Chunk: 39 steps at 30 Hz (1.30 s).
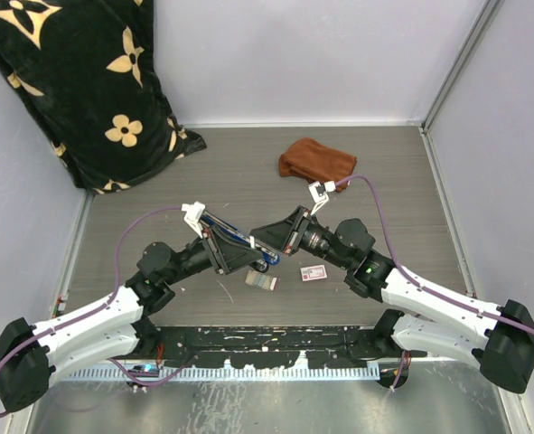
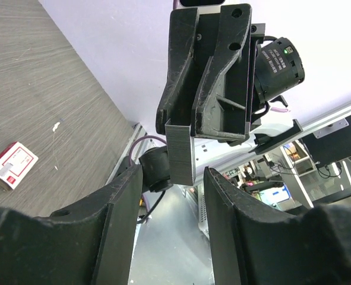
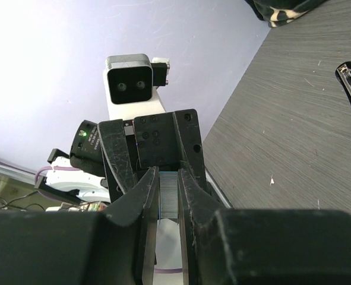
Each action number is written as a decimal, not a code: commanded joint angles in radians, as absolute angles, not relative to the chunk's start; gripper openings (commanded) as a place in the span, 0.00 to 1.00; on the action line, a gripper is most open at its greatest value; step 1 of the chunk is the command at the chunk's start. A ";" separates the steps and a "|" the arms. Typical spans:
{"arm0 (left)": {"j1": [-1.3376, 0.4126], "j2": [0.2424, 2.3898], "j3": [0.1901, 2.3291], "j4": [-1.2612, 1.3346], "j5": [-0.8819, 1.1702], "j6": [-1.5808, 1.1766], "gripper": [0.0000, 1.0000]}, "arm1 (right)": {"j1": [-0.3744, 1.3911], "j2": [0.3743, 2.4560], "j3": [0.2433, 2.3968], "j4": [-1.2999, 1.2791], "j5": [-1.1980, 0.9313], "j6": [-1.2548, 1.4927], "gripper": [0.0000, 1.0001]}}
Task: Load the staples into the stapler
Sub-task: Pick up the staple from the center of the board.
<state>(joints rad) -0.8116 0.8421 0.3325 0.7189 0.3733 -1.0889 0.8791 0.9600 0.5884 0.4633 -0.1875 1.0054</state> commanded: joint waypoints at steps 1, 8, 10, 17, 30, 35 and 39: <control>-0.815 0.824 0.368 0.818 0.365 -1.106 0.47 | 0.874 0.938 0.583 0.544 -0.214 1.024 0.22; -0.815 0.812 0.375 0.834 0.364 -1.119 0.47 | 0.874 0.938 0.565 0.546 -0.212 1.029 0.22; -0.815 0.810 0.376 0.834 0.363 -1.121 0.46 | 0.874 0.939 0.563 0.545 -0.213 1.030 0.22; -0.815 0.807 0.378 0.835 0.359 -1.126 0.40 | 0.874 0.938 0.564 0.549 -0.213 1.031 0.22; -0.815 0.816 0.378 0.835 0.360 -1.130 0.27 | 0.874 0.935 0.561 0.560 -0.218 1.034 0.24; -0.815 0.820 0.376 0.832 0.360 -1.131 0.23 | 0.874 0.929 0.558 0.557 -0.212 1.029 0.35; -0.815 0.827 0.377 0.813 0.362 -1.129 0.19 | 0.874 0.919 0.558 0.552 -0.208 1.009 0.47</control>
